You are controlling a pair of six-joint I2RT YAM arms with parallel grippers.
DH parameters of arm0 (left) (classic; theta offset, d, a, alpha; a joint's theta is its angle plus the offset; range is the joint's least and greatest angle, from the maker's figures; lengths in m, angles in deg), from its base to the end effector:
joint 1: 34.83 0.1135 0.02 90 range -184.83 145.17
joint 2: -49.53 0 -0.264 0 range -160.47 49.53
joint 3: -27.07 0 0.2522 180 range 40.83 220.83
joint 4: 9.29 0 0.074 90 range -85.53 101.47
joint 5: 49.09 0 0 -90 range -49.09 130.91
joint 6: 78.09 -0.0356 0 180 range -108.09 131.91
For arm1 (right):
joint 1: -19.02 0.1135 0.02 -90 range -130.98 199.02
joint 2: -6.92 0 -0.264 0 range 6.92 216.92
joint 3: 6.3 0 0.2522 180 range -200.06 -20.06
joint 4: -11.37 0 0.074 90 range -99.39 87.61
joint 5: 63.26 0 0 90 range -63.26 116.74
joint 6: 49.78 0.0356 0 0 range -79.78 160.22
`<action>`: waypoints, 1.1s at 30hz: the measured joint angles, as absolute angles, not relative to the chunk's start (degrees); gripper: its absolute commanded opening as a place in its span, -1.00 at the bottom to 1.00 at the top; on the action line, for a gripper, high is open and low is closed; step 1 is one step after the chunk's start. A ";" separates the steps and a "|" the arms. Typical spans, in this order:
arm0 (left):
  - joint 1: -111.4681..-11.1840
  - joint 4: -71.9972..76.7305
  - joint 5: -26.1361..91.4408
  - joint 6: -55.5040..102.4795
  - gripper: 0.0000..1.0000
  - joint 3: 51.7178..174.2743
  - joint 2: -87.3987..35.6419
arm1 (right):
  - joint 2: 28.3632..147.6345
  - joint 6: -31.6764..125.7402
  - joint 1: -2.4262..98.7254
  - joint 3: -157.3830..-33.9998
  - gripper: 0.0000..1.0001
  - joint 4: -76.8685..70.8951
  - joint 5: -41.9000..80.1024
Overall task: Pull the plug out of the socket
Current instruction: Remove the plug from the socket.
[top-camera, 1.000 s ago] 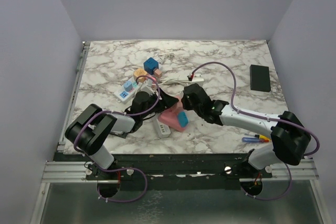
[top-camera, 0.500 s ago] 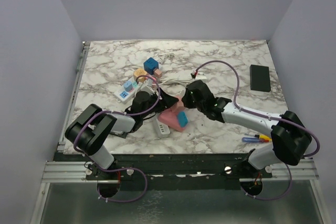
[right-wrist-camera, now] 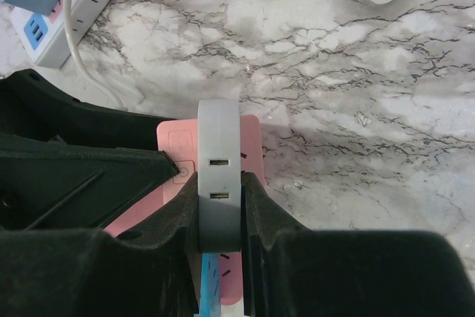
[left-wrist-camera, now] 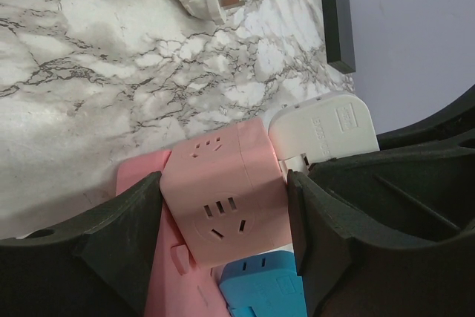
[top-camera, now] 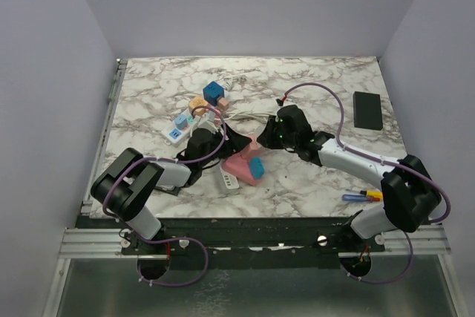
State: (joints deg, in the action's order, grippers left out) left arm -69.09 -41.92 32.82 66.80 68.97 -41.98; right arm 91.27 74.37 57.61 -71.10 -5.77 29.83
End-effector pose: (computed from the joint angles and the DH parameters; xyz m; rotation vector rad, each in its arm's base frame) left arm 0.2409 -0.1701 0.1534 -0.2608 2.0306 -1.1651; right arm 0.2509 0.1978 0.2264 -0.0576 2.2858 0.6309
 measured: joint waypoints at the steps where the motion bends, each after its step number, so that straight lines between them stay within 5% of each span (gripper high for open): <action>1: -69.09 -41.86 32.86 66.71 -0.78 68.97 -41.91 | 91.38 74.57 57.50 -71.10 -0.99 -5.57 29.55; 17: -69.09 -41.44 33.03 66.06 -0.84 69.10 -41.74 | 91.49 74.50 57.70 -70.99 -0.99 -5.29 30.21; 33: -69.09 -41.40 32.95 65.16 -0.85 69.23 -41.74 | 91.52 69.41 67.12 -72.37 -0.99 -7.63 47.25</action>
State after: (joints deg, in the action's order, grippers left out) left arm -69.09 -41.40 32.95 65.16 69.23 -41.74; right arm 91.52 69.41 67.12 -72.37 -7.63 47.25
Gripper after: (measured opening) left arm 0.655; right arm 0.229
